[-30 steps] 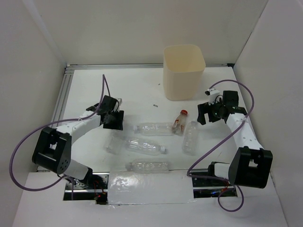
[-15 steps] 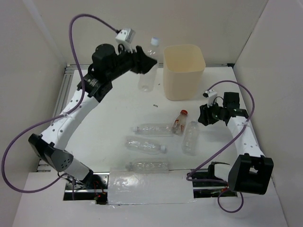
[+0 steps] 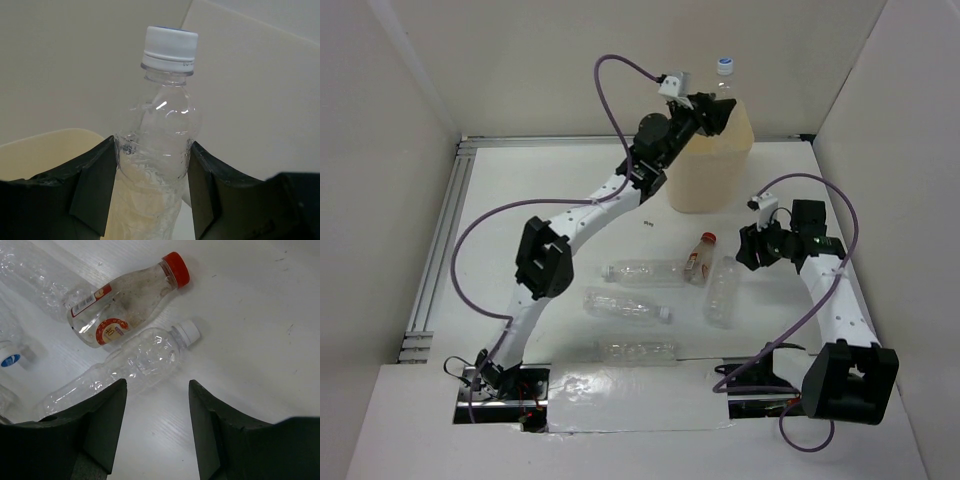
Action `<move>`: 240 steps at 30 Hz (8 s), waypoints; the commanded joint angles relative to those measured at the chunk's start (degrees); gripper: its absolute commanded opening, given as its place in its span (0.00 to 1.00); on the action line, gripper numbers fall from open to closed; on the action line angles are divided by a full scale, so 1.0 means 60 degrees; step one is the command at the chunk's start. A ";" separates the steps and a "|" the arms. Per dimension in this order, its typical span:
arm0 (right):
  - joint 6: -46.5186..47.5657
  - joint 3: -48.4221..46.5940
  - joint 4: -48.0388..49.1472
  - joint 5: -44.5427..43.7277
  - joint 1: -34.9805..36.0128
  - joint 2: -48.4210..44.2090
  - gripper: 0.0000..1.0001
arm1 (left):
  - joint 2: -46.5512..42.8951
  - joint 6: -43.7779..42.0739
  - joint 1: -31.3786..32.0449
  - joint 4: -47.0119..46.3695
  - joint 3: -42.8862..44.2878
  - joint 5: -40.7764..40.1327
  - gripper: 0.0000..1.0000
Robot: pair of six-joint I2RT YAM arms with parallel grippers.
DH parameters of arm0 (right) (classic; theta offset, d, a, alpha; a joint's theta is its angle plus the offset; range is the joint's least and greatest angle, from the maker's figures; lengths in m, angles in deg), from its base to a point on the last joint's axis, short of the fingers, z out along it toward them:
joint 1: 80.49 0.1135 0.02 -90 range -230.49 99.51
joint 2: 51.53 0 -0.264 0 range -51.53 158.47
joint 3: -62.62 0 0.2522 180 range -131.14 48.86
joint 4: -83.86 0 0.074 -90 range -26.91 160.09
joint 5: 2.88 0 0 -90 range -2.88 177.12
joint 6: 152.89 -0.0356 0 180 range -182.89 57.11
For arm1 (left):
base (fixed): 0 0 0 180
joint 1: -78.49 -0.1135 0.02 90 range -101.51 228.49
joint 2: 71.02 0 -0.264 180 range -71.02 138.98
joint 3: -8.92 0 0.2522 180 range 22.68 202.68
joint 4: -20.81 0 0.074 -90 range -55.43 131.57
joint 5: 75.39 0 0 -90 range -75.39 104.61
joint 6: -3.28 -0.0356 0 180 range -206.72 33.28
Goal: Put the plastic bottles in the bin
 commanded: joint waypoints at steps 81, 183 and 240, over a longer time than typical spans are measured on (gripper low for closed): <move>-0.2408 -1.0645 0.6158 0.1239 0.2325 0.6774 0.57 | -0.9102 -0.5606 0.0561 0.4208 -1.2827 0.1451 1.00; 1.7963 -0.2283 -0.1043 0.0450 0.3671 0.6160 0.95 | -1.2349 -0.2135 -0.1094 0.7870 -1.2986 0.0471 1.00; -0.2822 -1.0417 0.2874 0.2981 0.0582 0.5903 0.99 | -0.9347 -0.8993 0.0357 0.6508 -1.2871 0.3825 1.00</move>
